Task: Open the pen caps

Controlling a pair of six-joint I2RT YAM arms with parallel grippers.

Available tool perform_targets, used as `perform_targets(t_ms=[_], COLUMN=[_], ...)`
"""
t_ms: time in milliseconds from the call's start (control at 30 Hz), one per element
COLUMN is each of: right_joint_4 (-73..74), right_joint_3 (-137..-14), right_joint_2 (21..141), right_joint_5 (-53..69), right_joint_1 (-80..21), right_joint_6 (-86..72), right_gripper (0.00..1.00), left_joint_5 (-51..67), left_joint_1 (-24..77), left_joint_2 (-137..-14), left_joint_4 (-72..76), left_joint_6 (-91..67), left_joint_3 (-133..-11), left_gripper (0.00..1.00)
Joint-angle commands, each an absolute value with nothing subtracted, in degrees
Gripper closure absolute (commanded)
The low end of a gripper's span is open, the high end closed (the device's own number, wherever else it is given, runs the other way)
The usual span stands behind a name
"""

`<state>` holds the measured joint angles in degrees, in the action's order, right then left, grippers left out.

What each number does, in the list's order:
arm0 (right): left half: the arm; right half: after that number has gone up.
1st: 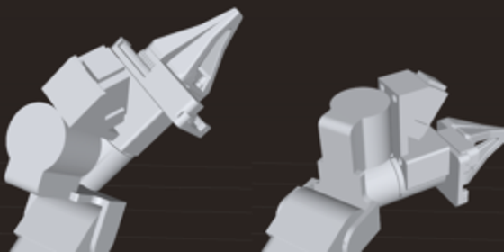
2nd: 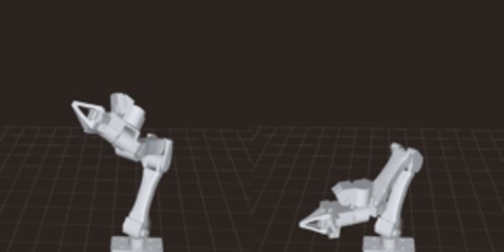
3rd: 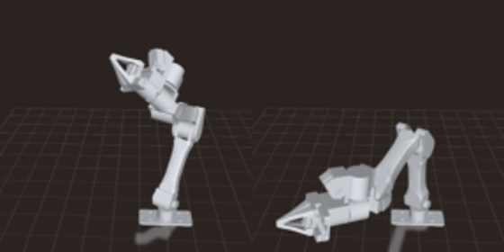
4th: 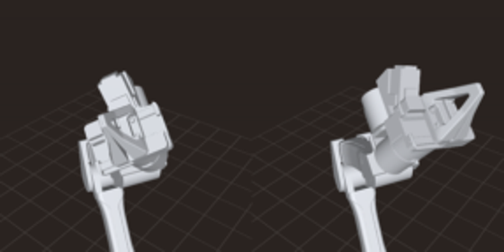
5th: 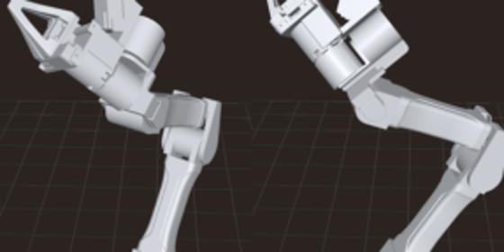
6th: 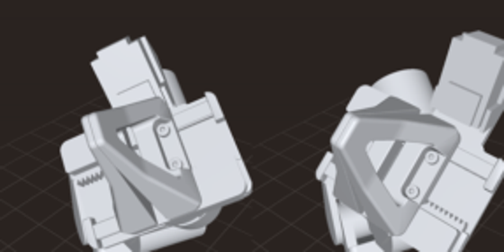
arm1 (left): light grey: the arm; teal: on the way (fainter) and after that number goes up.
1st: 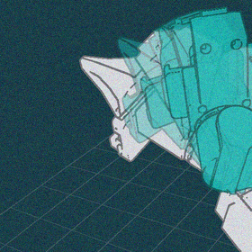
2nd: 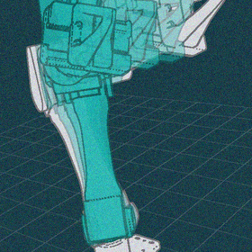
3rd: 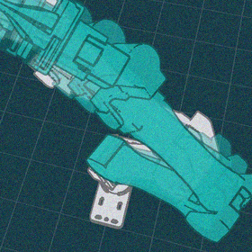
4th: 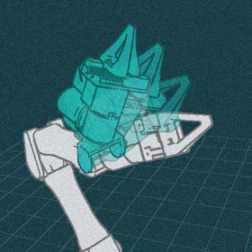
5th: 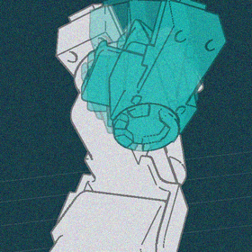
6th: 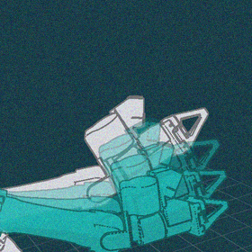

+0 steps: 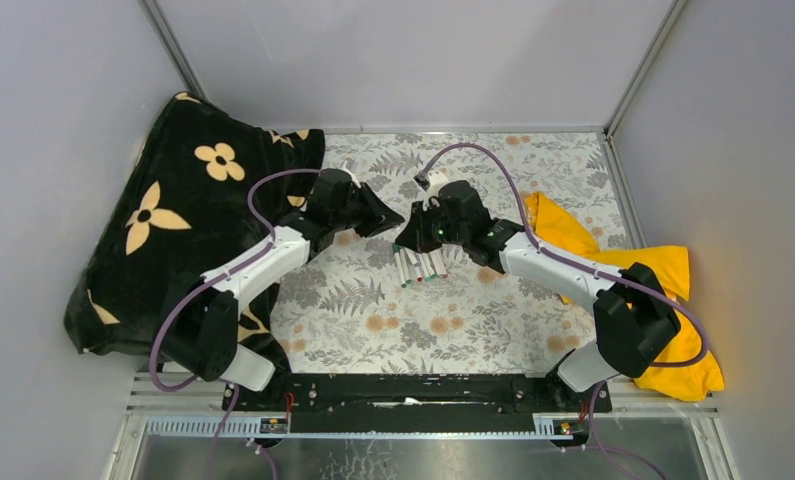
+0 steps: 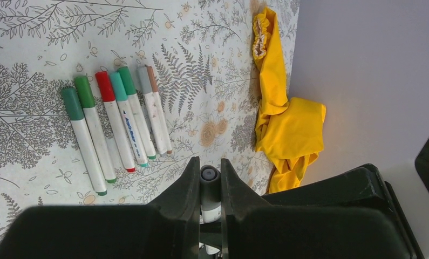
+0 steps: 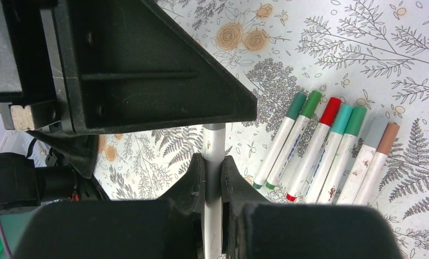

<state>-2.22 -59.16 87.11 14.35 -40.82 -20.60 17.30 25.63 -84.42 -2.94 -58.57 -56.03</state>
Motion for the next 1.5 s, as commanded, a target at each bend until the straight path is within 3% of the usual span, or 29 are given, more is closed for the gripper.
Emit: perform_targets(t_ms=[0,967,1333,1467], right_joint_4=[7.0,9.7,13.3,13.5], right_joint_3=[-57.7,-56.1,-63.5,-66.0], right_joint_2=[83.5,79.3,87.9,93.3], right_joint_5=[16.4,12.7,2.0,-1.9], right_joint_1=[-40.7,-40.7,-33.6,-29.9], right_joint_6=[-18.8,-17.6,-12.0,-9.6], right_gripper=[1.0,1.0,1.0,1.0], left_joint_5=[5.2,8.5,1.6,0.2], left_joint_1=[19.1,11.2,12.7,13.3], left_joint_2=[-86.2,-88.6,-93.9,-98.4], left_joint_4=[-4.0,-3.2,-8.6,-9.3], left_joint_6=[-52.2,-51.1,-48.7,-49.0], left_joint_3=[-58.5,-59.7,-55.7,-55.8], left_gripper=[1.0,1.0,1.0,0.92])
